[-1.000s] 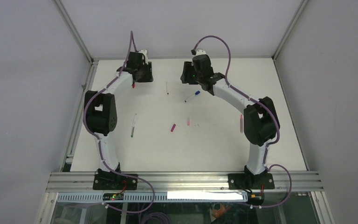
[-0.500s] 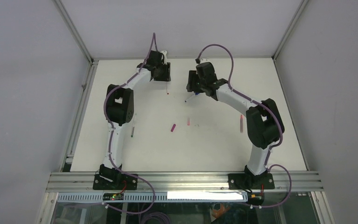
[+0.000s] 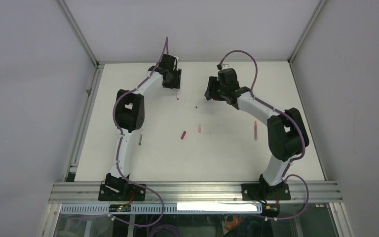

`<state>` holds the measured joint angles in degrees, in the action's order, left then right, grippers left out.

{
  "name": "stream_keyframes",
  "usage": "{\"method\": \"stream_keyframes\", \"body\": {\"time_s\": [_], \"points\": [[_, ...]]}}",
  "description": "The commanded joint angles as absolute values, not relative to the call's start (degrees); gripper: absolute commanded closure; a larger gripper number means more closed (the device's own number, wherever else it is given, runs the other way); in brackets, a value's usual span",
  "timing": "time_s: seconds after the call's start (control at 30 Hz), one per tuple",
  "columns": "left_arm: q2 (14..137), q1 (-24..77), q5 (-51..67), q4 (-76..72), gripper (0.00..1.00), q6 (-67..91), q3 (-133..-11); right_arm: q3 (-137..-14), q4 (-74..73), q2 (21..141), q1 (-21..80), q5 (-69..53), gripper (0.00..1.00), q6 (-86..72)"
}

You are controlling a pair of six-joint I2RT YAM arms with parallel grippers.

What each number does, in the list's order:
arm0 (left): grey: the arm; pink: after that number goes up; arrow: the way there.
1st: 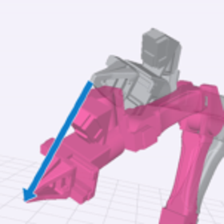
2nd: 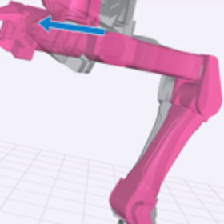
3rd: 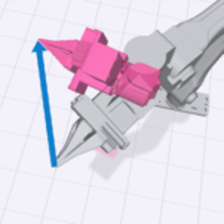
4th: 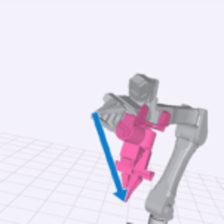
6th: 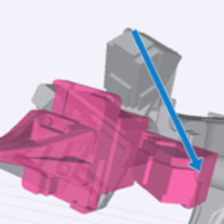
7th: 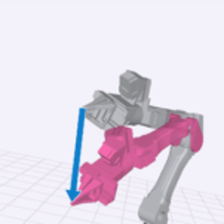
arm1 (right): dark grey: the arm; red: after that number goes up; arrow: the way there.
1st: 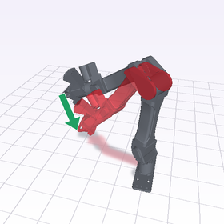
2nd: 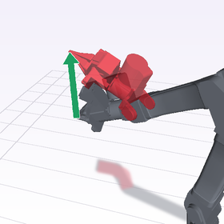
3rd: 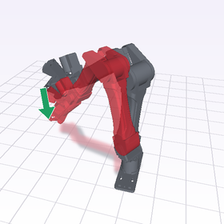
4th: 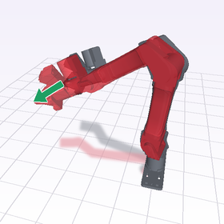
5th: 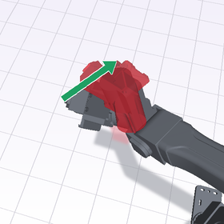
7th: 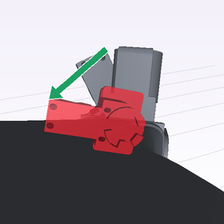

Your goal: Insert the pens into the pen caps

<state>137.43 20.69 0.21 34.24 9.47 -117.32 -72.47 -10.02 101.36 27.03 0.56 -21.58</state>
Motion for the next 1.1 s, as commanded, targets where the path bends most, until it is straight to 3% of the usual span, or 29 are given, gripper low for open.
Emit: {"method": "stream_keyframes", "body": {"time_s": [0.0,0.23,0.33,0.47,0.8,0.83,0.9,1.07], "points": [[138.8,21.7,-1.4,36.8,0.55,9.9,-121.2,-71.3,-6.8,97.2,26.3,-1.9,0.47,-22.7],[141.1,22.5,-1.6,39.5,0.55,9.8,-124.8,-69.2,-6.1,95.2,25.6,-2.2,0.47,-23.3],[141.9,22.9,-1.7,40.3,0.62,9.8,-125.9,-68.4,-6.0,94.4,25.1,-2.0,0.47,-23.4],[142.3,23.4,-3.5,42.0,0.79,9.4,-126.7,-67.4,-5.7,93.3,24.6,-2.1,0.47,-23.7],[143.0,25.0,-9.7,46.3,0.75,7.7,-126.2,-65.4,-5.2,90.6,23.9,-3.3,0.46,-24.8],[143.0,25.1,-10.0,46.4,0.78,7.6,-126.1,-65.3,-5.3,90.3,24.0,-3.3,0.46,-24.8],[142.9,25.2,-10.2,46.4,1.0,7.6,-125.7,-65.1,-5.3,89.9,23.9,-3.5,0.46,-24.9],[140.5,25.0,-6.9,44.7,1.0,8.0,-123.4,-63.2,-2.7,89.2,24.0,-4.9,0.46,-26.2]]}}
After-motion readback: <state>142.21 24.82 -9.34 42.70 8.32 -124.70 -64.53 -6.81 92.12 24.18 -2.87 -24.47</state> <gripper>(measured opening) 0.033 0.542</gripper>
